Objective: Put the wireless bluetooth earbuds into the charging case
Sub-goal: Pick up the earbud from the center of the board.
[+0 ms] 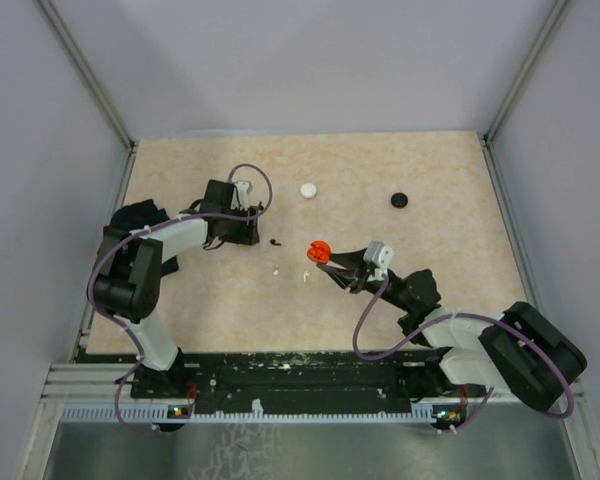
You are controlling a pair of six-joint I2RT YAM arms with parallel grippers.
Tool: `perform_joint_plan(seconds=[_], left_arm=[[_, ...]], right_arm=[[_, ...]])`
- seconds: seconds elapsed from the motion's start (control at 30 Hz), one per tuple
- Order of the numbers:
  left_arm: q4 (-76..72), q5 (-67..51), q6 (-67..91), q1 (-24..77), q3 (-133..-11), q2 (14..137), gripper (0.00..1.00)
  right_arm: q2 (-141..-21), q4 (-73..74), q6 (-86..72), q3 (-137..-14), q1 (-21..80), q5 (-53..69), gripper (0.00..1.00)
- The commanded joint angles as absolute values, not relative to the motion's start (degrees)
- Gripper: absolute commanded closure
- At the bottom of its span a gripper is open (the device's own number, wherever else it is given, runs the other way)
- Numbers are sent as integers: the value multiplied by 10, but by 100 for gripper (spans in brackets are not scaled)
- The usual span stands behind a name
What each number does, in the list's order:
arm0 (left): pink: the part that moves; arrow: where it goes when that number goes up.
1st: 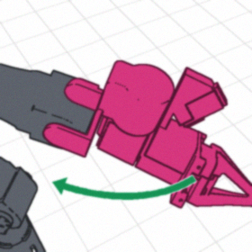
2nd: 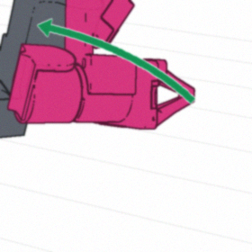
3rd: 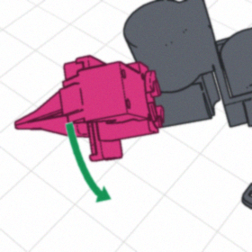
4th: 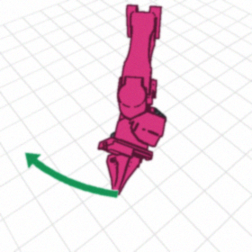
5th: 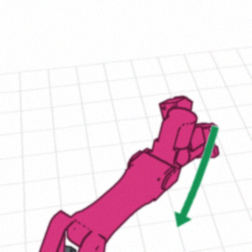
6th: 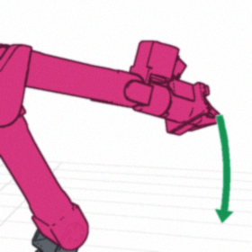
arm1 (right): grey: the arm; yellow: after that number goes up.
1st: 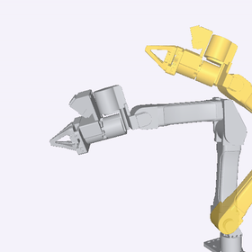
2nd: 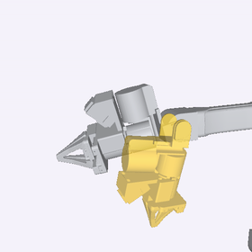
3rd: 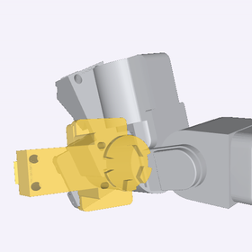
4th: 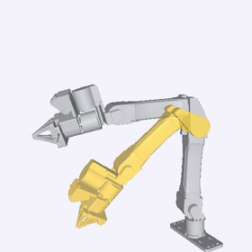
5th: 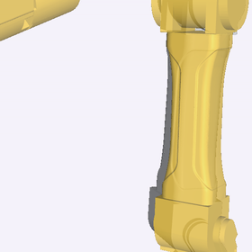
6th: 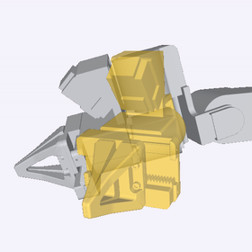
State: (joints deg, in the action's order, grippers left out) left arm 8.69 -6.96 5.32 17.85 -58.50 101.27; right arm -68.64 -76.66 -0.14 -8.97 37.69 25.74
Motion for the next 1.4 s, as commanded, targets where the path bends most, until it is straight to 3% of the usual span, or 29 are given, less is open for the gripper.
perform_joint_plan(seconds=[0.0,0.53,1.13,1.37], left_arm=[[123,-98,61,175,-594,1010,36],[175,-41,95,175,-615,1012,41],[241,67,134,212,-688,1090,58],[275,98,143,226,-698,1091,60]], right_arm=[[-685,-797,-8,-95,374,267,100],[-687,-808,-15,-93,373,270,100],[-684,-811,-16,-92,373,268,100],[-677,-813,-19,-91,373,269,100]])
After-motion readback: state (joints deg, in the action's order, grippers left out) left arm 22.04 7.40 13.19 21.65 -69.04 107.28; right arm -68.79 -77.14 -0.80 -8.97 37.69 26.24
